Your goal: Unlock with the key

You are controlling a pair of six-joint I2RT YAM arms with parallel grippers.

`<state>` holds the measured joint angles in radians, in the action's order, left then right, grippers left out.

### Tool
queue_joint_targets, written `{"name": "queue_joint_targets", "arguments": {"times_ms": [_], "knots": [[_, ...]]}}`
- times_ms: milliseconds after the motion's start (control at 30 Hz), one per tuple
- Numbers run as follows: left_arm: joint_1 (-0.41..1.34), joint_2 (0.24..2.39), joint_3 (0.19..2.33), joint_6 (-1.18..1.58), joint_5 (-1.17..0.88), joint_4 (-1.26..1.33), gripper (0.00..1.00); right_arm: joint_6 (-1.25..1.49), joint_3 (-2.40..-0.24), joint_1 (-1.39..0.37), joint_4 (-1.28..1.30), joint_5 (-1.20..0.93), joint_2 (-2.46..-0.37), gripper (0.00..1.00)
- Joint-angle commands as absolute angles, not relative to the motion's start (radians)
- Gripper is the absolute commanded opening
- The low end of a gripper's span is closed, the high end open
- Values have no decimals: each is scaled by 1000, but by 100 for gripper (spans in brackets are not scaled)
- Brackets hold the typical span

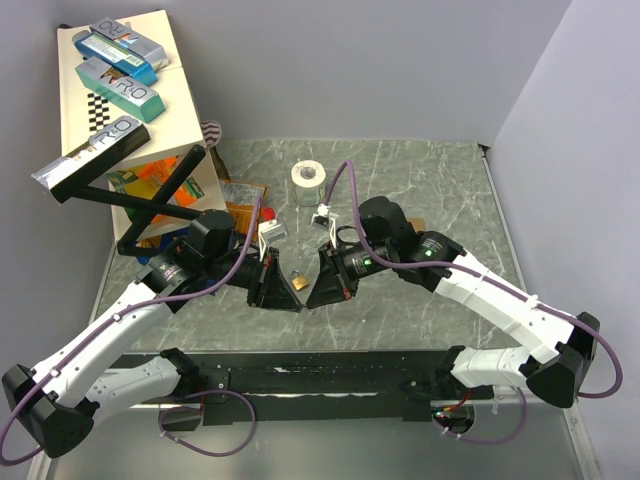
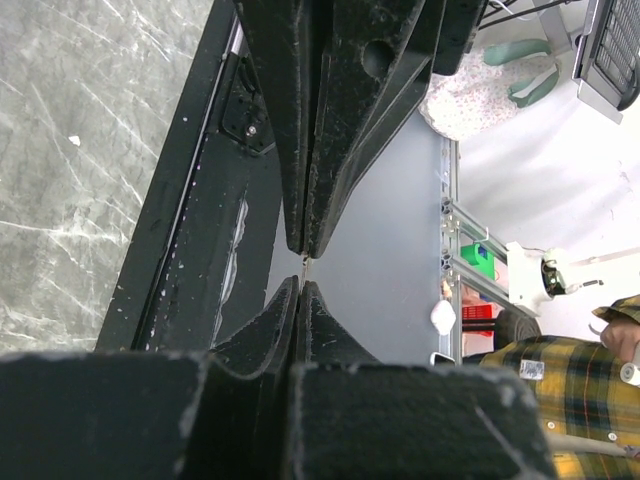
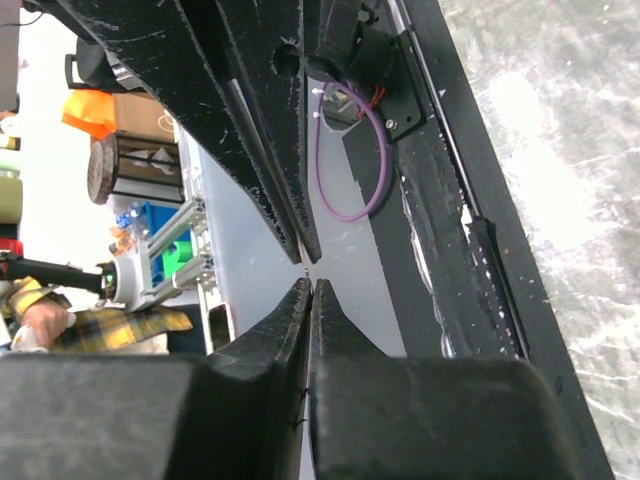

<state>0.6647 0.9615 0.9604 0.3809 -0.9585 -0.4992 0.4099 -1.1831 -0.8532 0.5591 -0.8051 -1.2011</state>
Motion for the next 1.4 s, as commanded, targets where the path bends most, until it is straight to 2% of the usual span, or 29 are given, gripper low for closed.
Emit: {"name": "queue_joint_targets", "arguments": {"times_ms": [0, 100, 133, 167, 200, 233, 300, 400, 533, 600, 700, 800, 1000, 1167, 1367], "knots": [[666, 957, 994, 364, -965, -476, 1, 414, -1178, -865, 525, -821, -1184, 0], [664, 956, 996, 370, -936, -472, 3, 425, -1167, -865, 512, -805, -1177, 0], [664, 956, 997, 380, -907, -468, 9, 428, -1163, -867, 508, -795, -1172, 0], [663, 953, 997, 385, -890, -466, 20, 437, -1154, -867, 502, -782, -1167, 0], [661, 951, 996, 390, -870, -465, 49, 440, -1147, -865, 502, -740, -1164, 0], [658, 950, 993, 400, -847, -465, 62, 445, -1140, -867, 500, -712, -1151, 0], [650, 940, 994, 408, -795, -472, 82, 463, -1103, -859, 479, -625, -1122, 0], [647, 927, 1000, 445, -678, -488, 94, 517, -1031, -845, 411, -543, -1073, 0], [647, 900, 985, 554, -484, -486, 96, 589, -934, -831, 318, -386, -1016, 0], [647, 897, 985, 624, -364, -524, 94, 638, -899, -827, 307, -306, -985, 0], [649, 913, 985, 685, -302, -564, 90, 702, -874, -828, 308, -177, -959, 0], [678, 930, 966, 751, -246, -572, 85, 738, -908, -827, 327, -126, -953, 0], [794, 1006, 919, 926, -48, -568, 86, 784, -899, -828, 321, -101, -870, 0], [804, 1193, 870, 991, -38, -515, 86, 784, -885, -828, 416, -69, -787, 0], [804, 1443, 972, 1003, -5, -532, 84, 761, -922, -827, 502, -49, -764, 0]]}}
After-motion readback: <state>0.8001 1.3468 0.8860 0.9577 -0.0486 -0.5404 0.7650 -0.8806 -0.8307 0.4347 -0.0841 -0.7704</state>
